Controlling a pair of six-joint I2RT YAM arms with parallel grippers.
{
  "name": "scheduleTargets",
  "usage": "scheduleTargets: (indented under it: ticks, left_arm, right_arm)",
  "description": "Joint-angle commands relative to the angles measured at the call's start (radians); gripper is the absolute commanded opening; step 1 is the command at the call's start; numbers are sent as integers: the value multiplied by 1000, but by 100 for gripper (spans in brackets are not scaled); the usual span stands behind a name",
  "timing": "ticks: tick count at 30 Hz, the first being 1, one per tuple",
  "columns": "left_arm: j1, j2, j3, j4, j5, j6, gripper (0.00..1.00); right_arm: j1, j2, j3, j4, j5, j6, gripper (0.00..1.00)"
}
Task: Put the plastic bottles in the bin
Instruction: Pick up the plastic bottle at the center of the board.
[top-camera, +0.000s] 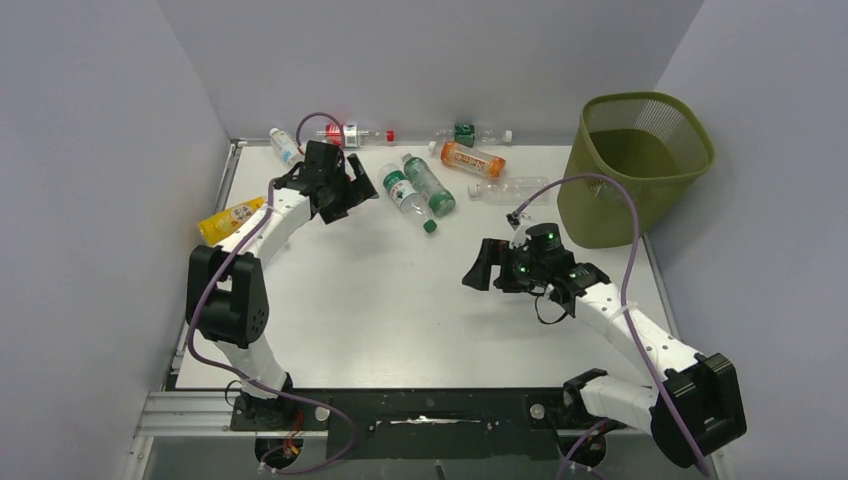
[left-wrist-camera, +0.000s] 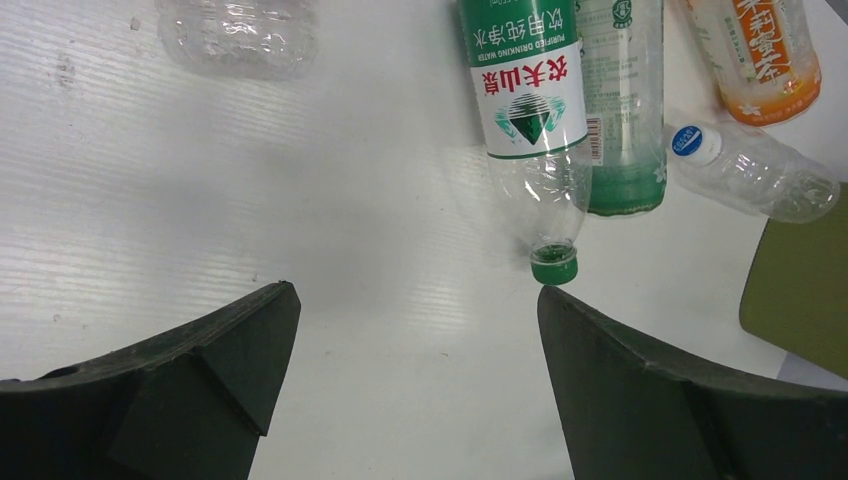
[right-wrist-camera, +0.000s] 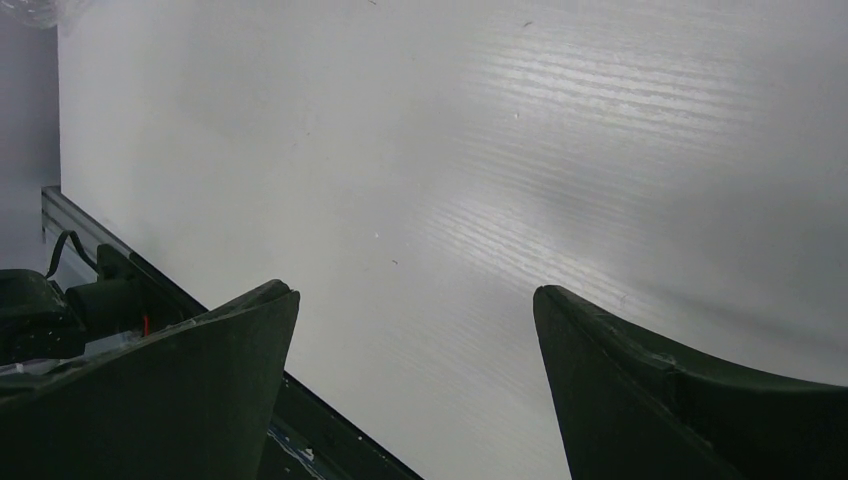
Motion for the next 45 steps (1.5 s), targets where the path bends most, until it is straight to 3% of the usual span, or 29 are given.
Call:
scheduleTargets:
  ticks: [1, 10, 22, 45]
  left_arm:
    - [5, -38, 65, -9, -39, 27, 91]
    - [-82, 2, 84, 80, -87, -82, 91]
    - [-162, 236, 244, 159, -122, -245, 91]
    - [-125, 505, 399, 131, -206, -299, 91]
  right_arm:
    - [24, -21, 11, 90, 11, 2, 92]
    - [44, -139, -17, 21, 19, -29, 94]
    - [55, -282, -28, -58, 98, 21, 94]
    - [62, -156, 38, -49, 77, -13, 94]
